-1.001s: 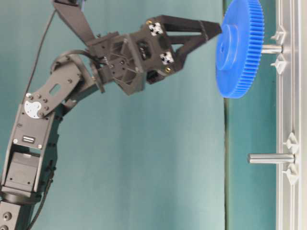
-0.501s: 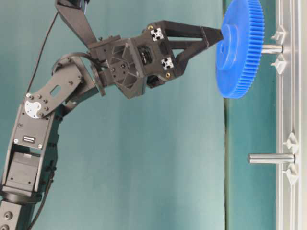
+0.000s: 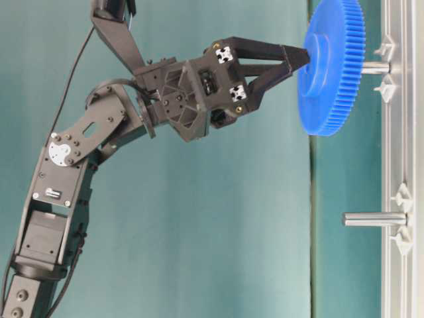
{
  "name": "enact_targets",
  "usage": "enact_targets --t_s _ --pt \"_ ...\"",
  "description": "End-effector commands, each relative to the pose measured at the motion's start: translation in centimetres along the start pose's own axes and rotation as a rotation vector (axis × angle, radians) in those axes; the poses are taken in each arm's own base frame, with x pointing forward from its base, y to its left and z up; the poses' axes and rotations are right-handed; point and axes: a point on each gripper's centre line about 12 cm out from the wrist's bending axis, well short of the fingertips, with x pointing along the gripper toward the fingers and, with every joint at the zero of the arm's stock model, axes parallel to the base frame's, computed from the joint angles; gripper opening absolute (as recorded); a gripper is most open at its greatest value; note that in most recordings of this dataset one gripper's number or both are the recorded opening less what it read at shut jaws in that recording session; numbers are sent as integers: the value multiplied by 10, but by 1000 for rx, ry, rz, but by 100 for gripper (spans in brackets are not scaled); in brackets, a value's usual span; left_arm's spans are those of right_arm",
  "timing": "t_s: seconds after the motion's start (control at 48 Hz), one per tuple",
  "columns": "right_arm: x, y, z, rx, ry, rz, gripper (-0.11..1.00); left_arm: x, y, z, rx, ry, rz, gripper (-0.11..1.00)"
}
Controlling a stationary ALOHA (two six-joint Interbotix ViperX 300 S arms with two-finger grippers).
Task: Find the location of the shaft and insert the large gear.
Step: 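Push the gear down onto the shaft and open the left gripper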
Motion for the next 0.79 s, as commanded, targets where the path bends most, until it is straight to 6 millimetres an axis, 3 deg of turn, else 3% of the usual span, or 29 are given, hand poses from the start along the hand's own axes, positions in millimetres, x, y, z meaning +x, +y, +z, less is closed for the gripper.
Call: enact_targets --t_s 0.0,0.459,0.667,0.772 --pt "0 1 5 8 -12 0 -1 -17 10 8 -13 -40 19 84" --pt "0 1 5 11 -14 1 -1 -28 18 17 -15 -72 32 83" --pt "0 1 5 20 -12 1 -1 -54 22 32 -19 -135 44 77" --pt "0 0 4 22 -12 1 -1 -57 17 33 -13 -133 39 75"
